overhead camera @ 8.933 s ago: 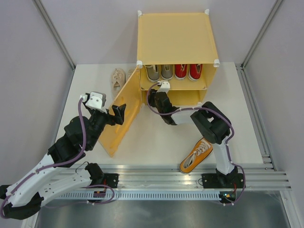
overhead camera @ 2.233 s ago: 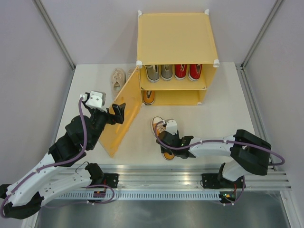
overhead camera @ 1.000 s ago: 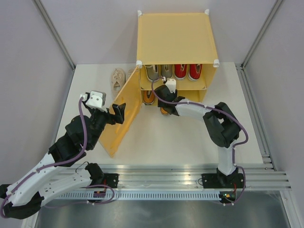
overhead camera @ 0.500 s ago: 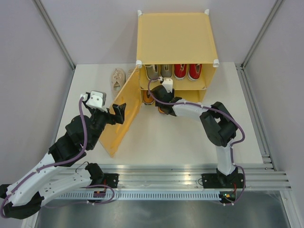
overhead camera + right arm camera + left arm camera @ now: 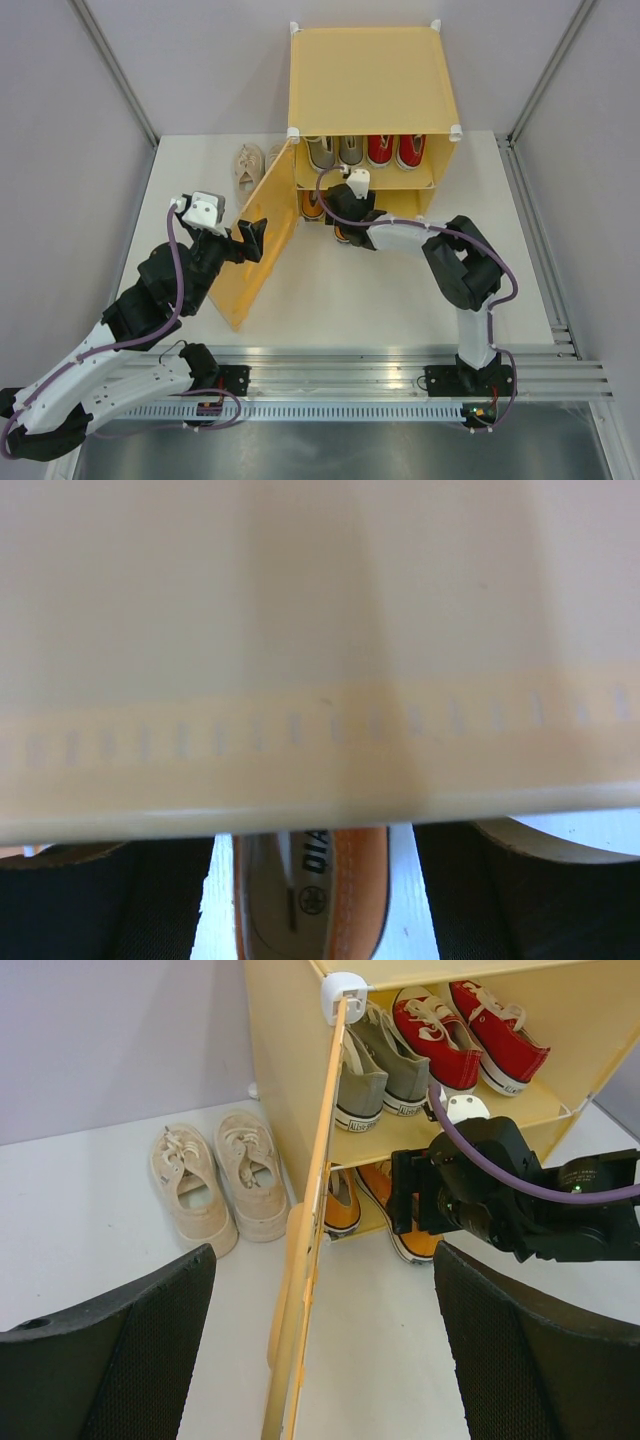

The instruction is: Place and organize the shoes in the shoe cabinet

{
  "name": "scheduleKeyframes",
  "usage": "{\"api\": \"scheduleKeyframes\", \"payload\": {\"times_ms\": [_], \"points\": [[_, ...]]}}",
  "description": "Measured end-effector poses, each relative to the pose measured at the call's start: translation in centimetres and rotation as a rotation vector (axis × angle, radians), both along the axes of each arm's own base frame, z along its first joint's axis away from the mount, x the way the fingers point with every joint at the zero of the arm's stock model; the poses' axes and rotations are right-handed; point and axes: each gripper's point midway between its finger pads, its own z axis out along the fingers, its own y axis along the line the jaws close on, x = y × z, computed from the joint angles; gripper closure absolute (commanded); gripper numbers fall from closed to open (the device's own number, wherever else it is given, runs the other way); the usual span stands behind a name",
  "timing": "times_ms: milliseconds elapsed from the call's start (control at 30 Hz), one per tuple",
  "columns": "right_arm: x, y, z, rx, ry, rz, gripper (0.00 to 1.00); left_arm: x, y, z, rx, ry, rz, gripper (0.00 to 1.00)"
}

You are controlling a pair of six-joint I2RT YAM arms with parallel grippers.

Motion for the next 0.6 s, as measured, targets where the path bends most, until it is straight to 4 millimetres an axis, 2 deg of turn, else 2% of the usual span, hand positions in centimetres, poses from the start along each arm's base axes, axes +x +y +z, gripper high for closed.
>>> {"api": "scheduleKeyframes", "payload": {"times_ms": [200, 333, 467, 600], "points": [[-0.9, -1.5, -0.7, 0.007, -0.007, -0.03, 0.22, 0.0, 0.0, 0.0, 0.001, 0.001, -0.002, 0.08], [-2.5, -2.1, -0.6, 0.002, -0.023, -0.031, 0.22, 0.0, 0.0, 0.0, 0.001, 0.001, -0.002, 0.08], [-4.0, -2.1, -0.8, 0.016, -0.034, -0.029, 0.21, 0.0, 0.0, 0.0, 0.001, 0.001, -0.002, 0.08], [-4.6, -2.3, -1.0, 0.044, -0.05, -0.035, 0.21, 0.0, -0.1, 0.0, 0.002, 0.002, -0.005, 0.08]]}}
